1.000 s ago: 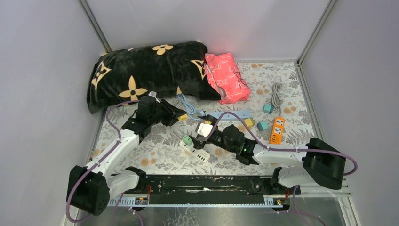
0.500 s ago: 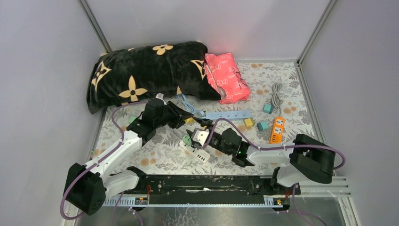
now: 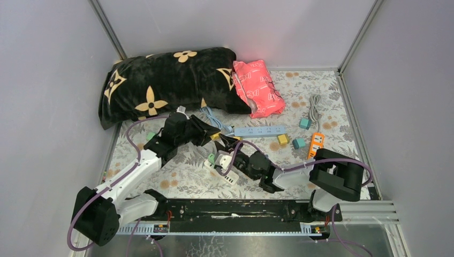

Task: Insert the plug
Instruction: Pick up the plug from the center of the board, then insert the plug into the socket, then move the socket to the center of the board.

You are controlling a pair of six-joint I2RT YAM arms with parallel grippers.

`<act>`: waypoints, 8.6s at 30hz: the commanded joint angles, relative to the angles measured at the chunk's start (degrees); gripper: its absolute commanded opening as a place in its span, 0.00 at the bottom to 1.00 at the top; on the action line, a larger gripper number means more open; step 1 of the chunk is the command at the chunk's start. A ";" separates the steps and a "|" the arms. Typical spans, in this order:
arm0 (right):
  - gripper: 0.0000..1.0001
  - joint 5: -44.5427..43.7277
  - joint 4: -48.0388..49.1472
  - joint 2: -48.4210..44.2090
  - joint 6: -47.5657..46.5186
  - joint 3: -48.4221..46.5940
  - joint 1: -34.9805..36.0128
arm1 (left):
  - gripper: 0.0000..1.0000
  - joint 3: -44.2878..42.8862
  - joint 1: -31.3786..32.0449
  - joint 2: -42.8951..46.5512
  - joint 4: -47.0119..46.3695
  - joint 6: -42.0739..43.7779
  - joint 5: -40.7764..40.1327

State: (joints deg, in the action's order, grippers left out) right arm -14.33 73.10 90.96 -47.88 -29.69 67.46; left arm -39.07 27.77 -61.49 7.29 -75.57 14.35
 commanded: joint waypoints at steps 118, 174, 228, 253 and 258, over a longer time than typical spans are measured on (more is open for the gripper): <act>0.00 13.72 -111.16 7.91 55.10 -50.92 -4.75 | 0.48 17.00 2.56 1.71 7.01 12.29 -6.60; 0.00 12.04 -109.25 13.72 59.36 -46.96 -4.58 | 0.43 17.27 2.55 0.81 6.33 12.03 -6.29; 0.93 14.48 -92.28 -1.35 58.38 -29.56 -1.76 | 0.77 6.05 2.38 8.79 26.88 16.51 -23.83; 0.50 6.32 -74.11 8.24 53.68 -25.86 0.07 | 0.97 0.18 -4.89 13.55 36.31 22.33 -31.35; 0.42 4.50 -72.69 13.40 51.84 -31.36 -0.91 | 0.99 -0.47 -6.37 15.29 37.61 23.36 -32.71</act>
State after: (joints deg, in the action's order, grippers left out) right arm -5.30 -3.88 100.47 6.20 -56.12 67.20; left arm -37.95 22.39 -47.55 42.41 -54.54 -15.07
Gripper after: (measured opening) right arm 0.584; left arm 0.978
